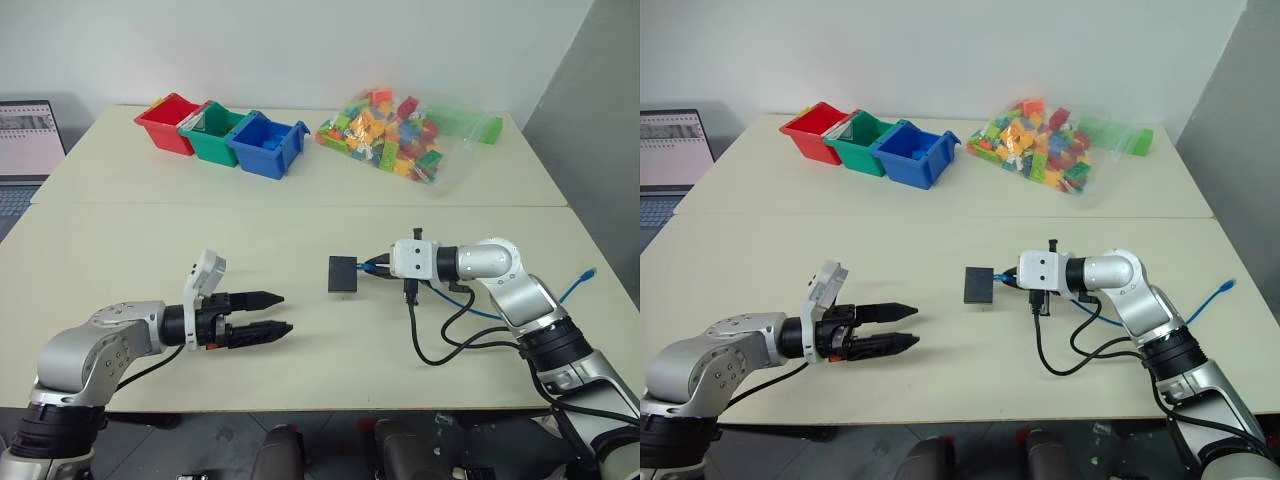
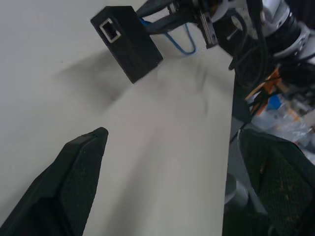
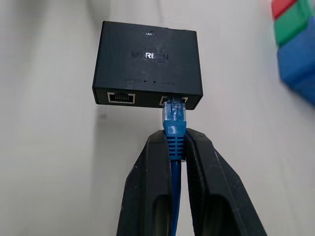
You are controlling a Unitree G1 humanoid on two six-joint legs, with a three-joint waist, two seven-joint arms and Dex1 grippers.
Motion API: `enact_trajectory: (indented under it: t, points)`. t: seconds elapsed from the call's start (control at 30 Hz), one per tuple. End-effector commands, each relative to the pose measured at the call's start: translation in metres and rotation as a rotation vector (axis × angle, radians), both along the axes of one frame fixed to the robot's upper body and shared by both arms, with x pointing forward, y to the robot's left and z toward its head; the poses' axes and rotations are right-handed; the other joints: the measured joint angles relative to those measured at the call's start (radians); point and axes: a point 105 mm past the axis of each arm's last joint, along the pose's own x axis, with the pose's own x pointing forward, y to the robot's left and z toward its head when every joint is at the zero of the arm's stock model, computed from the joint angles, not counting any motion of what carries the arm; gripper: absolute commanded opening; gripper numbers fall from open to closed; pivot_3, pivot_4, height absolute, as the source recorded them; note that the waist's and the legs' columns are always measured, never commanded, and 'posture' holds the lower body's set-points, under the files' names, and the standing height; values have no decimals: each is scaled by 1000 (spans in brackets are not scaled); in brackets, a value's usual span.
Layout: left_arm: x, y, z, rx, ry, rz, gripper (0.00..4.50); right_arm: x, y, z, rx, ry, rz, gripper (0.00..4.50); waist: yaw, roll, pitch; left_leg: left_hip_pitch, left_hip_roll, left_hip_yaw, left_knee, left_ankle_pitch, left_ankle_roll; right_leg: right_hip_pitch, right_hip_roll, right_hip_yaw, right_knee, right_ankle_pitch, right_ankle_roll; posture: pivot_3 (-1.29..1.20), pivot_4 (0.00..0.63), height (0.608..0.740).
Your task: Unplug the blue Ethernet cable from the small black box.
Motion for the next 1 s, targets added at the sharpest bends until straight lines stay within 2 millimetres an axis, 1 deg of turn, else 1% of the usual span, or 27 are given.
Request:
enact_trajectory:
  t: [0.03,0.2,0.27,0.37,0.47,0.53,0.73,0.77,0.93,0.97,1.0]
  points:
    - [10,-5,13,-89,15,42,4500,-18,17,28,15,-94,107,117,1,0,0,0,0,0,0,0,0,0,0,0,0,0,0,0,150,740]
    - [21,-16,21,-158,32,70,4500,-26,25,36,12,-115,146,116,3,0,0,0,0,-1,1,0,0,0,0,0,1,2,-4,0,150,740]
    - [21,-19,23,-177,42,67,4500,-28,28,38,9,-129,154,116,2,0,0,0,0,0,1,0,0,0,0,0,1,2,-4,0,150,740]
    - [18,-28,23,-207,65,34,4500,-28,31,41,4,-156,159,116,2,0,0,0,0,0,1,0,0,0,0,0,1,2,-4,0,150,740]
    - [16,-30,23,-213,79,30,4032,-28,32,41,1,-161,160,116,3,0,0,0,0,0,1,0,0,0,-1,0,2,2,-4,0,150,740]
    - [17,-29,24,-224,83,42,3532,-28,33,43,3,-171,160,116,3,0,0,0,0,0,1,0,0,0,-1,0,2,2,-4,0,150,740]
    - [21,-26,22,-221,91,77,2235,-28,34,44,5,-191,160,116,3,0,0,0,0,-1,1,0,0,0,-1,0,2,2,-4,0,150,740]
    - [21,-26,21,-221,93,79,2078,-28,34,44,4,-193,160,116,3,0,0,0,0,-1,1,0,0,0,-1,0,2,2,-4,0,150,740]
    - [21,-26,21,-225,95,82,889,-29,35,40,-15,-199,168,116,3,0,0,0,-1,-1,1,0,0,0,-1,0,2,2,-4,0,150,740]
    - [20,-27,21,-224,96,77,784,-30,35,38,-20,-192,175,116,3,0,0,0,-1,0,1,0,0,0,-1,0,2,2,-4,0,150,740]
    - [20,-27,21,-221,97,72,780,-32,35,37,-20,-181,181,116,2,0,0,0,-1,0,1,0,0,0,-1,0,2,2,-4,0,150,740]
